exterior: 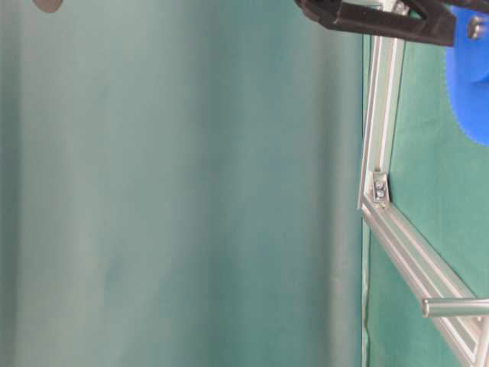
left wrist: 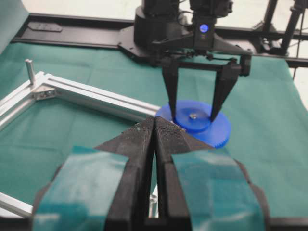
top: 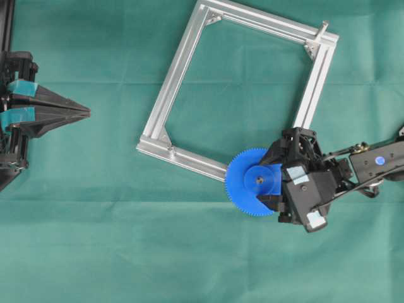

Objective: Find the location of the shaft and insert the gear.
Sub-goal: 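Align the gear's center hole over the metal shaft and lower it down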

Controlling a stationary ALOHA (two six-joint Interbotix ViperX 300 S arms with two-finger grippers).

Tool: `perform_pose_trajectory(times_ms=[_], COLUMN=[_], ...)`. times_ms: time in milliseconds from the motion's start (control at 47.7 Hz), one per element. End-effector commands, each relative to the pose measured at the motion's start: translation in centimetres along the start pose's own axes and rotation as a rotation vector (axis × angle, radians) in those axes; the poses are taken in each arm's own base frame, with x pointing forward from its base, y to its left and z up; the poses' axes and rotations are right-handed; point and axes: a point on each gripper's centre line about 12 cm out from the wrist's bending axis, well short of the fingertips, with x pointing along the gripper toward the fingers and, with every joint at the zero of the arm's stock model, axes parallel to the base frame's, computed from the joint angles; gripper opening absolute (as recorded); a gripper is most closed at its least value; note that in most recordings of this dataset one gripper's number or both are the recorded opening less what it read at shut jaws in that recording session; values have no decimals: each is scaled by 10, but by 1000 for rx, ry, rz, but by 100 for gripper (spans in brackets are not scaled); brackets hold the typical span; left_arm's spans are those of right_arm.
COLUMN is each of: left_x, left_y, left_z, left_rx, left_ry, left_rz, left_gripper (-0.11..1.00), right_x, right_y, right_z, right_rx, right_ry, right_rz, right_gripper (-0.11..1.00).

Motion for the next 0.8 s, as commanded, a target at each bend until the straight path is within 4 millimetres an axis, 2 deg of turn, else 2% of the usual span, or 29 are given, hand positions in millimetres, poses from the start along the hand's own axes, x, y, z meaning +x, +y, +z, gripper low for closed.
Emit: perform_pose_trajectory(times_ms=[0,251,775], left_x=[2,2,2], left_y=[0,0,0], left_z=[11,11,10], left_rx=[-5,-5,-5], left_ry=[-26,-25,-23], left_rz=[1,-1,1], left_gripper=[1,1,1], right_x=[-3,2,1], right_y=[7,7,9], right_z=[5,5,8], right_rx=[-4,-4,0], right_ry=[-20,-15,-23], right_rz=[19,19,26], right_gripper=[69,69,69])
